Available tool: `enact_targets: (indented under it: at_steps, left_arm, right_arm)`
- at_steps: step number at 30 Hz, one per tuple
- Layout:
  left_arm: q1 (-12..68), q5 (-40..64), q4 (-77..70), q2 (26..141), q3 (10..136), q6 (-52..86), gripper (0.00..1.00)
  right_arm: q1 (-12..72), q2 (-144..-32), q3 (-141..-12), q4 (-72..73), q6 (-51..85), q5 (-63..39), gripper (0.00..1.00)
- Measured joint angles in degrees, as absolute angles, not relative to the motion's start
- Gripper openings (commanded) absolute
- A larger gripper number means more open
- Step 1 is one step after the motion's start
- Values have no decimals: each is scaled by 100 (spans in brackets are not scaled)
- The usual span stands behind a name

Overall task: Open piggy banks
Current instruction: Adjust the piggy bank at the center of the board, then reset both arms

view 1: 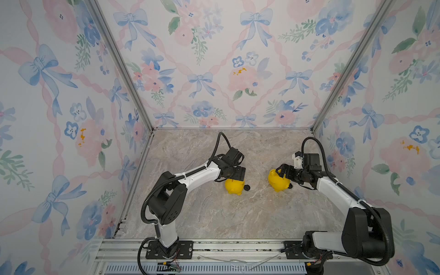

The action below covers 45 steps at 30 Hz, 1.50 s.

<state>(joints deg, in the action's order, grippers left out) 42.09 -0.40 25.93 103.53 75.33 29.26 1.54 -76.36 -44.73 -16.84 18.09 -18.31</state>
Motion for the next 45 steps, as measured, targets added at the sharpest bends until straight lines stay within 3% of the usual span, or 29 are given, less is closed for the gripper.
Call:
enact_targets:
  at_steps: [3, 13, 23, 29, 38, 45]
  left_arm:
    - [4204, -36, 2624, 10392, 7533, 2899, 98]
    - [4064, 60, 2661, 10335, 7533, 2906, 98]
    - [3857, 314, 2694, 9585, 7531, 2842, 98]
    - [3704, 242, 2663, 9008, 7321, 2655, 98]
    - [3286, -1269, 1710, 7059, 5594, 2132, 98]
    - [2633, -3197, 274, 5789, 3531, 1664, 98]
  right_arm:
    - [279, -7599, -4427, -1675, 1857, -1828, 96]
    - [797, -7400, -4204, -1629, 2106, -1761, 96]
    - [1367, -7102, -4018, -1625, 2412, -1712, 96]
    - [1245, -7054, -4093, -1752, 2333, -1619, 96]
    - [659, -6595, -3913, -832, 1584, -154, 96]
    - [266, -7389, -3653, 71, 1164, 910, 96]
